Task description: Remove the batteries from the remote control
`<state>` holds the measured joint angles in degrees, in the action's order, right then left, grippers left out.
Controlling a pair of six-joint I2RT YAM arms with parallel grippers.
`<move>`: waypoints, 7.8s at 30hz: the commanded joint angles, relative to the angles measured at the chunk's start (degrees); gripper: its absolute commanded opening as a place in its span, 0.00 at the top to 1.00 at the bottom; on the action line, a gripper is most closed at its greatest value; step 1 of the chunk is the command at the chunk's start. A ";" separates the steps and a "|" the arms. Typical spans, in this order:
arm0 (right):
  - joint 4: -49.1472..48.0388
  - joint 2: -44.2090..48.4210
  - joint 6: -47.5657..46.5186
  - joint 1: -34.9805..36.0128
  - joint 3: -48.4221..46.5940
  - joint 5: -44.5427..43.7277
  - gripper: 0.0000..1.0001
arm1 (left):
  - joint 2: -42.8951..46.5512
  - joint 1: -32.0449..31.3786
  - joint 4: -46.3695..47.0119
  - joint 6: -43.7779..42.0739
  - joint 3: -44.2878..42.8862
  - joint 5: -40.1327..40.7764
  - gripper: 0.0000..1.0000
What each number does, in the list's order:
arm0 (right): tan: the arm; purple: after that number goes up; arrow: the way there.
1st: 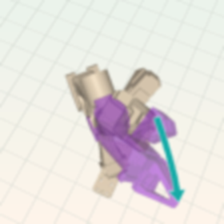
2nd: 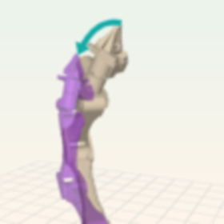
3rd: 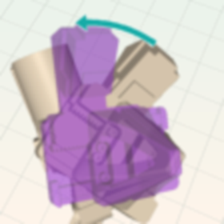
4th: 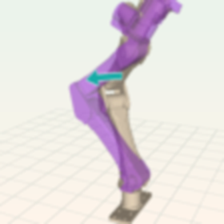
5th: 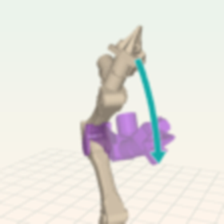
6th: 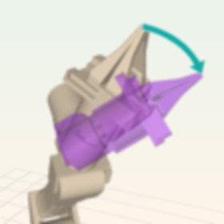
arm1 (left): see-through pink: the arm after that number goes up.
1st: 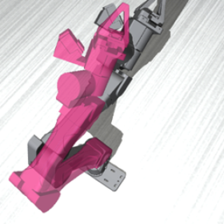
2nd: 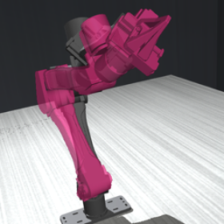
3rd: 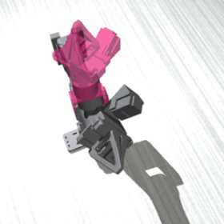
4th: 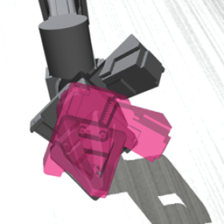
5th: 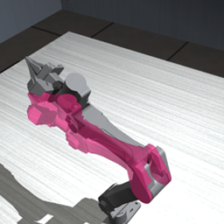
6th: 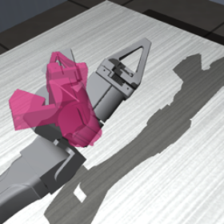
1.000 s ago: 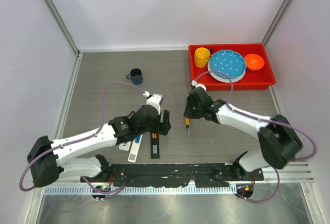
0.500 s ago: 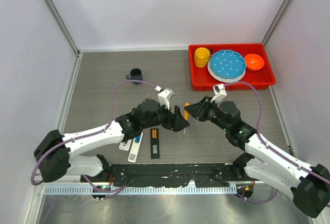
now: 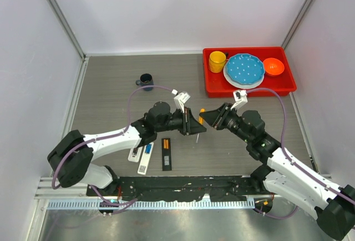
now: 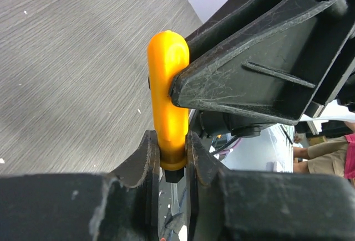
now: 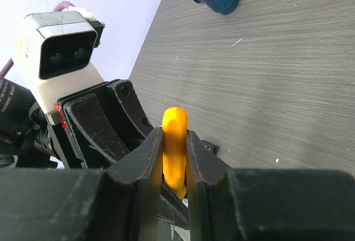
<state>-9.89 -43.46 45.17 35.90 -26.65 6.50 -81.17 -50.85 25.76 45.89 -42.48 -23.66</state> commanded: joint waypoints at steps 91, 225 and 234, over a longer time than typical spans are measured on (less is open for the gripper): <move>-15.16 -13.22 0.01 0.40 -2.70 22.32 0.56 | 22.10 -0.13 -23.12 -14.07 1.61 5.55 1.00; -10.24 -20.69 -16.25 -5.05 -2.17 -4.92 0.99 | -4.44 -12.61 -29.37 -26.38 5.39 30.95 0.39; -9.80 -22.37 -18.97 -5.05 -3.84 -9.13 0.99 | -4.27 -12.52 -28.84 -27.17 5.65 31.83 0.48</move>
<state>-16.53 -65.34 28.56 30.65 -27.22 1.26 -85.62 -63.57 -2.13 18.98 -38.04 9.61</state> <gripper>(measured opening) 0.233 0.541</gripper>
